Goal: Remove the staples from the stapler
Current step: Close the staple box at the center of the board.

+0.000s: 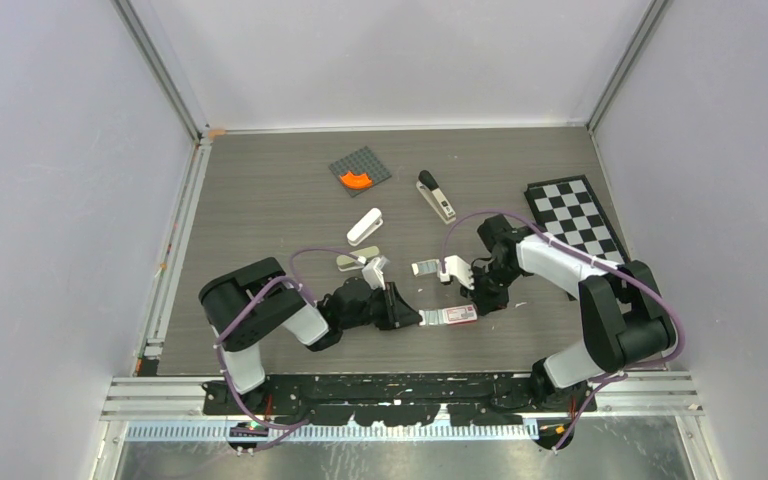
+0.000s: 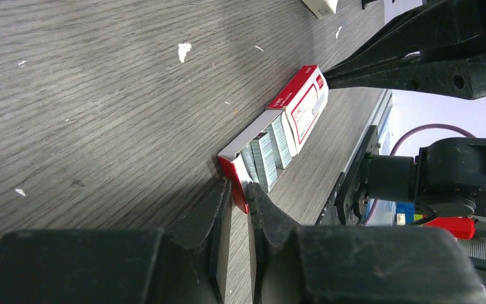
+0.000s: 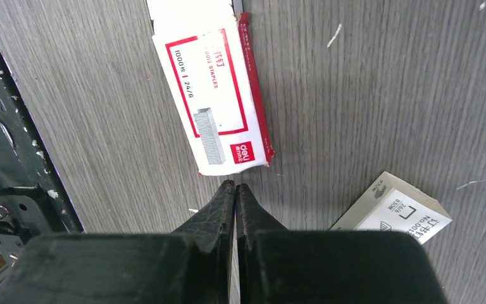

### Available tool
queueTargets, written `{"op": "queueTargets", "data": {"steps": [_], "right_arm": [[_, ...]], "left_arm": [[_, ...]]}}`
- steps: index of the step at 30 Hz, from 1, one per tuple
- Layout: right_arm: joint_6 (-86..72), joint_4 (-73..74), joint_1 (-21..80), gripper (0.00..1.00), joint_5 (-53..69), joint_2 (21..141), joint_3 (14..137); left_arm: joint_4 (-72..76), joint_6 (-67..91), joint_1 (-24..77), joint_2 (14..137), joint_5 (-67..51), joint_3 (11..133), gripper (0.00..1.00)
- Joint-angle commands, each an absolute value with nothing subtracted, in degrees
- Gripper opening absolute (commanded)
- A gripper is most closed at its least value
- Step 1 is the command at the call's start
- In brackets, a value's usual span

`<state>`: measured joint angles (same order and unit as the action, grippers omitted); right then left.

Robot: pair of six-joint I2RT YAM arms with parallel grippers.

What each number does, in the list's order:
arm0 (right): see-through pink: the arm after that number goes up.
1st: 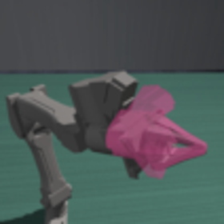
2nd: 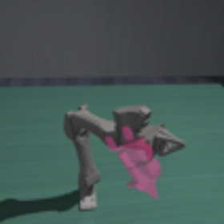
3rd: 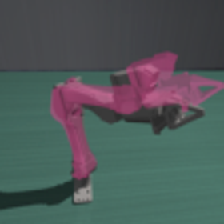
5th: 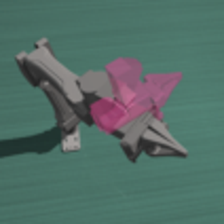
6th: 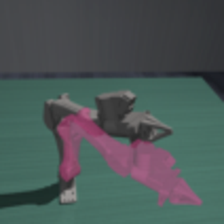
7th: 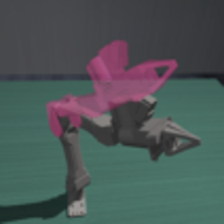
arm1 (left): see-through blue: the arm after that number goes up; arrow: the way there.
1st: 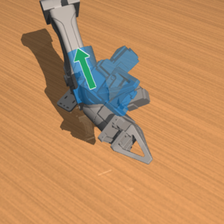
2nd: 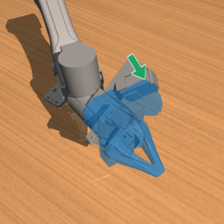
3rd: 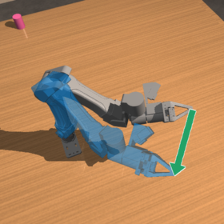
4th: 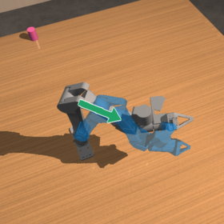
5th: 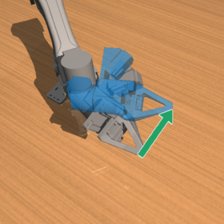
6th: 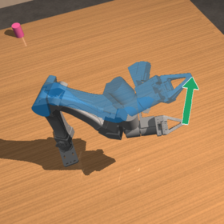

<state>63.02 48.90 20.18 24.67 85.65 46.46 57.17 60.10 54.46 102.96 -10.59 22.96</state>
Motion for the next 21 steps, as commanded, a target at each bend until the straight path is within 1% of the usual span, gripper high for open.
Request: {"op": "queueTargets", "data": {"steps": [1,12,21], "right_arm": [[62.65,48.54,20.9,0.08,25.2,85.87,47.59],[60.85,47.43,22.87,0.08,26.19,86.17,47.66],[58.28,45.87,24.65,0.08,24.68,87.39,48.06]], "left_arm": [[59.0,60.2,55.02,103.45,-11.07,23.81,0.16],[58.97,60.25,55.37,103.28,-11.23,23.99,0.14],[58.97,60.21,55.46,103.01,-11.18,23.83,0.14]]}}
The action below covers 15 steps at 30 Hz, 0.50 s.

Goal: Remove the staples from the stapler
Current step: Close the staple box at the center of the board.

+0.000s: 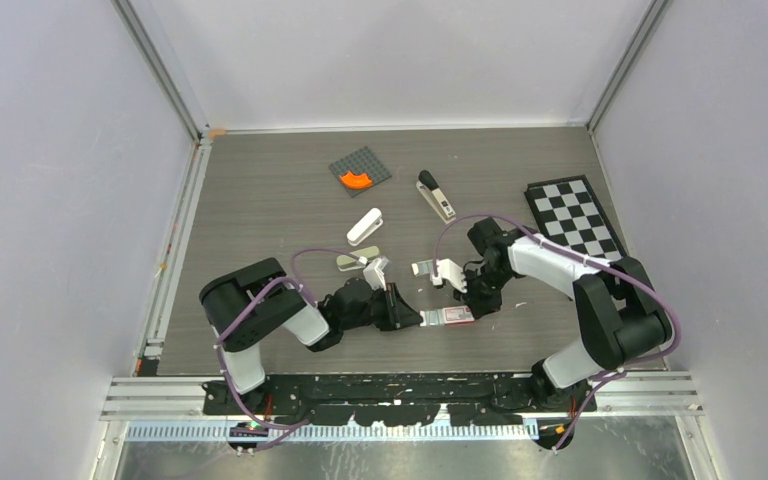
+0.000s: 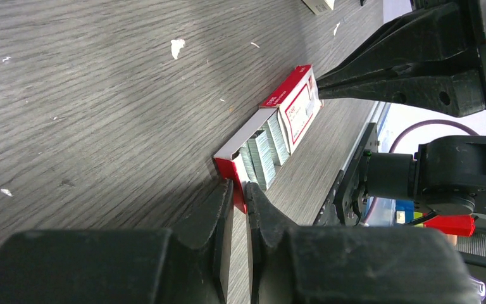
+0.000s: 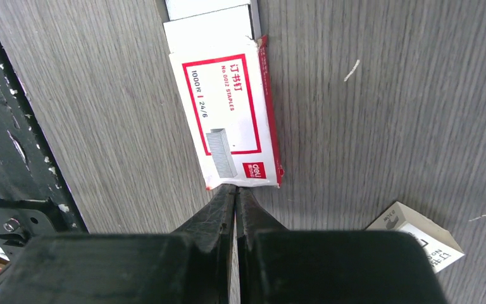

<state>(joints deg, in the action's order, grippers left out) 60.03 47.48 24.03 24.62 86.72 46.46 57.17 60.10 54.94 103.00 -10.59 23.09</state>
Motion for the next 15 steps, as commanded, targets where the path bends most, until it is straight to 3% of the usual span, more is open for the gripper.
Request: {"op": "queueTargets", "data": {"steps": [1,15], "right_arm": [[57.97,45.72,24.63,0.09,24.23,87.32,48.17],[57.91,48.01,20.74,0.12,21.04,86.53,49.35]], "left_arm": [[58.99,60.18,55.46,103.01,-11.14,23.83,0.14],[58.98,60.11,55.46,102.7,-11.1,23.72,0.13]]}}
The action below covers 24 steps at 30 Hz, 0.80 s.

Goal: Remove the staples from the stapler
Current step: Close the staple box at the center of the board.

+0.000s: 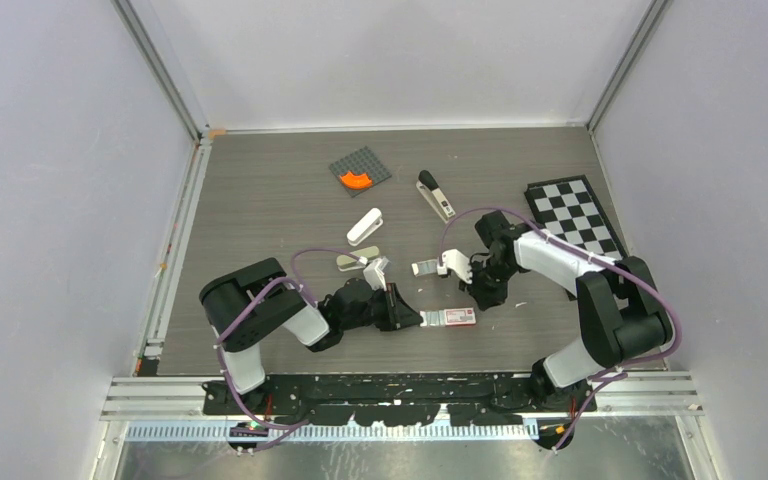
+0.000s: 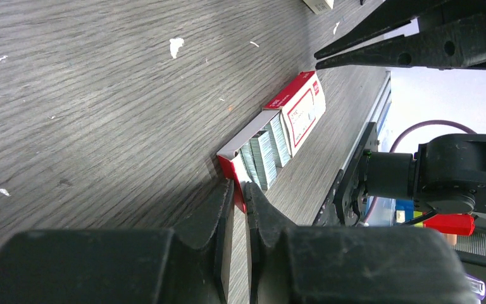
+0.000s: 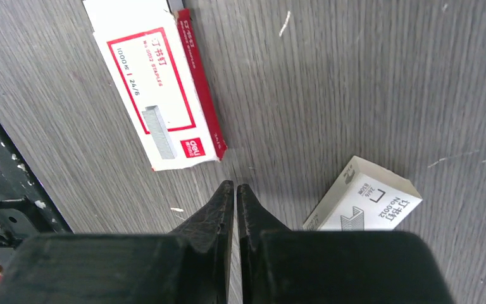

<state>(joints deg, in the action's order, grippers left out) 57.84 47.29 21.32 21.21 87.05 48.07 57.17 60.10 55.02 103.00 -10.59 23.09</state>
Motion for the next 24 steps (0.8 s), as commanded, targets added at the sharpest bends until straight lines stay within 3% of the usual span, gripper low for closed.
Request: {"op": "queueTargets", "data": {"steps": [1,24], "right_arm": [[57.88,48.03,20.81,0.12,21.39,86.82,49.33],[52.28,43.3,27.5,0.12,26.33,89.95,49.53]], "left_arm": [[58.97,60.11,55.46,102.66,-11.21,23.73,0.13],[58.97,60.76,55.55,102.13,-11.6,24.17,0.13]]}}
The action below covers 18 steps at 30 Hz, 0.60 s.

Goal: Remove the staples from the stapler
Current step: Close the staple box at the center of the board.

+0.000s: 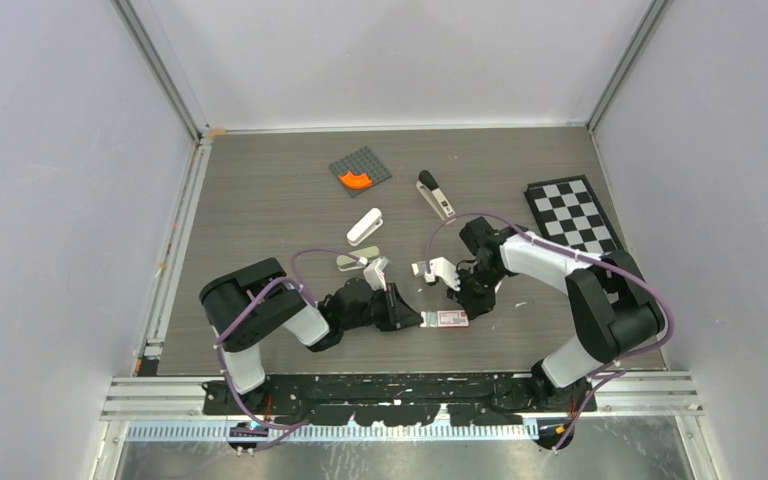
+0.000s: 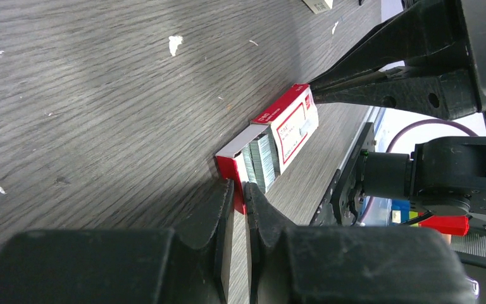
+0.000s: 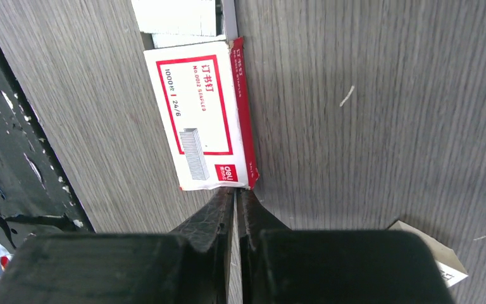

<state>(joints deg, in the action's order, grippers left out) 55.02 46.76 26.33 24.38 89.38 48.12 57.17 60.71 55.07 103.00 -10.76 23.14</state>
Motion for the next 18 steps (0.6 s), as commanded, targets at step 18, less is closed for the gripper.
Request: {"op": "queueTargets", "data": {"steps": [18], "right_arm": [[48.61,39.55,30.62,0.21,26.27,91.19,49.48]], "left_arm": [[59.24,61.04,55.9,102.79,-11.65,24.7,0.13]]}}
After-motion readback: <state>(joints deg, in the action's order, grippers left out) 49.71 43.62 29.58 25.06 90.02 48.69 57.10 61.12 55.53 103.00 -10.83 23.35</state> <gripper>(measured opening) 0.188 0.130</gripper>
